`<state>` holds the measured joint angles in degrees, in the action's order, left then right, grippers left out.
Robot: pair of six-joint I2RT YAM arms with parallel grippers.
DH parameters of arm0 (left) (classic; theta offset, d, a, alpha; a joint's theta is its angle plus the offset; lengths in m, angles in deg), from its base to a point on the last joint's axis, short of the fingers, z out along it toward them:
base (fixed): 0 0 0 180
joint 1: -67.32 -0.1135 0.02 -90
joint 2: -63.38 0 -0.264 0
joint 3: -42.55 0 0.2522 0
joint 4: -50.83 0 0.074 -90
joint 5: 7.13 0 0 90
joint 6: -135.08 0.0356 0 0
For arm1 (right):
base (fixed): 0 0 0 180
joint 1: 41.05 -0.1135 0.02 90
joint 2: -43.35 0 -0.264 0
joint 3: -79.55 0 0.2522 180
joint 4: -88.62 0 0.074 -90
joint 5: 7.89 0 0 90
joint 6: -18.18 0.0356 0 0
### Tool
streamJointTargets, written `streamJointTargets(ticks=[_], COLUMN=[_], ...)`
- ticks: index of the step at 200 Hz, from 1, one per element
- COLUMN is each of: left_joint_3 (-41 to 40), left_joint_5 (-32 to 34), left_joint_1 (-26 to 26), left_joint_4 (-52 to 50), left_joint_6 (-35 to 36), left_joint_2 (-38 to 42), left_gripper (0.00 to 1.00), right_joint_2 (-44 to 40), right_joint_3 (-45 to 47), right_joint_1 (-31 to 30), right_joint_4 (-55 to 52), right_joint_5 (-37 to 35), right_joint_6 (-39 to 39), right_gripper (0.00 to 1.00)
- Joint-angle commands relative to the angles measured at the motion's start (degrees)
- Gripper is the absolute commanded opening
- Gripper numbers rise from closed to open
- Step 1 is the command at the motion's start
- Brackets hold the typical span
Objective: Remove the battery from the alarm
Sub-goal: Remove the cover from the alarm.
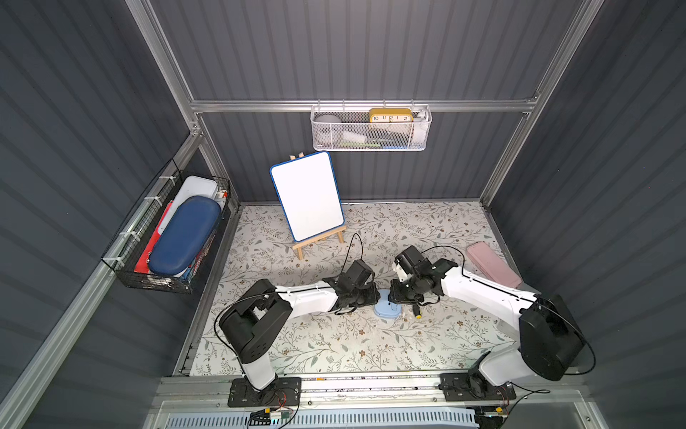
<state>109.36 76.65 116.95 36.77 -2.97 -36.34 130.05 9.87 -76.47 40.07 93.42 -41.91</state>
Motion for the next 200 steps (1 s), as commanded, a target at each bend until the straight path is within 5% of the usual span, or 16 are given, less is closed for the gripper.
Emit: streamJointTargets(ticks=[1, 129, 200], left_joint_3=[-3.4, -4.5, -5.2], left_joint_5=[2.3, 1.8, 1.8], left_joint_1=[0.4, 0.4, 0.4], left_joint_4=[-14.3, -13.2, -12.8], left_joint_6=[0.6, 0.3, -0.1], left_joint_2=[-2.2, -1.8, -1.4], left_gripper=[0.26, 0.26, 0.26], right_joint_2=[1.4, 4.6, 5.0], right_joint_3=[-2.2, -2.0, -2.4], right_joint_1=[-0.2, -0.3, -0.3], right_joint_4=[-3.8, 0.3, 0.5], right_joint_5=[-3.8, -0.2, -0.3], right_joint_6=[-0.6, 0.9, 1.4], right_gripper=[0.26, 0.23, 0.11])
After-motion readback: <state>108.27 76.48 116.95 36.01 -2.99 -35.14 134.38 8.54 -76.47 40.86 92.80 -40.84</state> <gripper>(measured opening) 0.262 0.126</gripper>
